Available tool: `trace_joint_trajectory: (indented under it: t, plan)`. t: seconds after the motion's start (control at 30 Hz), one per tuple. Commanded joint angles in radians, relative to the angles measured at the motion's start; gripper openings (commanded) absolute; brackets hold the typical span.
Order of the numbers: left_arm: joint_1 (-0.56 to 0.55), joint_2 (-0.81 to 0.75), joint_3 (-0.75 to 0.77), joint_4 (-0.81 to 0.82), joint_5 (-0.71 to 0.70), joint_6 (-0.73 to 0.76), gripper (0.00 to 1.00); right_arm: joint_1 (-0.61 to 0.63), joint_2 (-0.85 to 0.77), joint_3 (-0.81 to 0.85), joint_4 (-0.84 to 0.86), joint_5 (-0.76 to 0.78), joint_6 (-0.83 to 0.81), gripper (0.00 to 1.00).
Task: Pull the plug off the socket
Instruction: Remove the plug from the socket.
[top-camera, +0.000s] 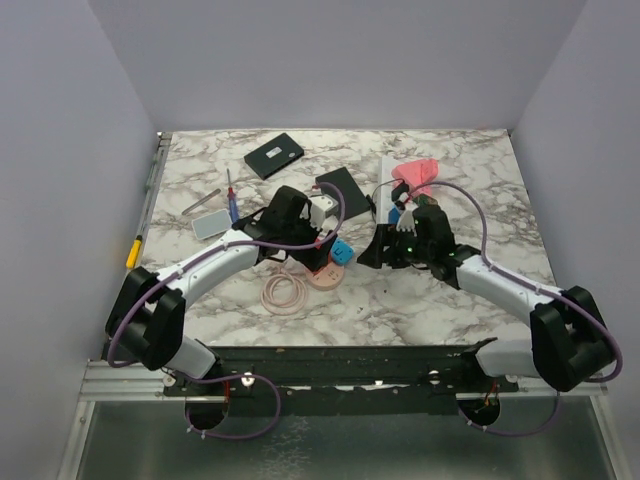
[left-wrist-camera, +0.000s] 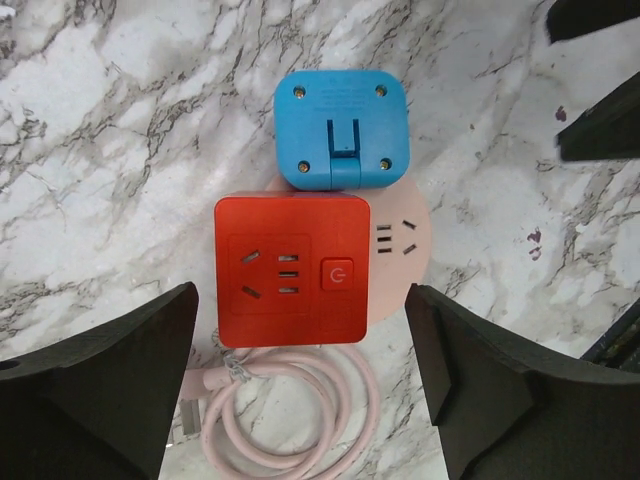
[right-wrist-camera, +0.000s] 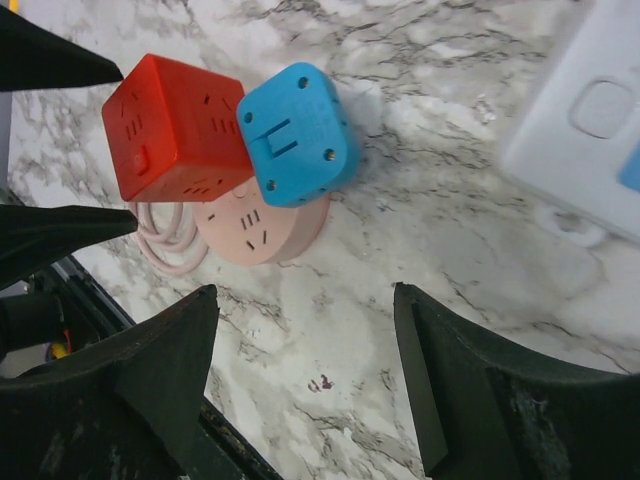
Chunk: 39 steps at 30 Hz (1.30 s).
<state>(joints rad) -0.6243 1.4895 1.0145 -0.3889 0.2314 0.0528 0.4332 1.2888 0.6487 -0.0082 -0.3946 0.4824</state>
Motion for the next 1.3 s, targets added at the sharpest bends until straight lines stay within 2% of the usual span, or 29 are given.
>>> trace_joint_trajectory:
  t: [0.0, 0.17, 0.4, 0.57, 0.9, 1.03, 1.13, 1.27]
  plan:
    - [0.019, -0.068, -0.025, 0.048, 0.051, -0.024, 0.89, 0.060, 0.086, 0.067, 0.057, 0.083, -0.008, 0.76]
    - [0.023, -0.050, -0.031, 0.049, 0.066, -0.027, 0.89, 0.071, 0.180, 0.101, 0.102, 0.061, 0.066, 0.76]
    - [0.023, -0.038, -0.040, 0.041, 0.019, -0.007, 0.89, 0.074, 0.256, 0.120, 0.159, 0.032, 0.126, 0.76]
    - [0.023, -0.011, -0.035, 0.041, 0.055, -0.010, 0.89, 0.083, 0.304, 0.132, 0.177, 0.014, 0.139, 0.76]
    - [0.016, 0.032, -0.030, 0.040, 0.003, -0.013, 0.87, 0.107, 0.374, 0.139, 0.234, -0.003, 0.166, 0.74]
    - [0.007, 0.047, -0.028, 0.038, -0.006, -0.007, 0.79, 0.114, 0.395, 0.147, 0.256, -0.007, 0.171, 0.73]
    - [-0.004, 0.055, -0.028, 0.038, -0.005, 0.001, 0.67, 0.117, 0.401, 0.147, 0.280, -0.013, 0.171, 0.70]
    - [-0.013, 0.066, -0.024, 0.033, -0.021, 0.007, 0.52, 0.118, 0.405, 0.144, 0.313, -0.017, 0.169, 0.62]
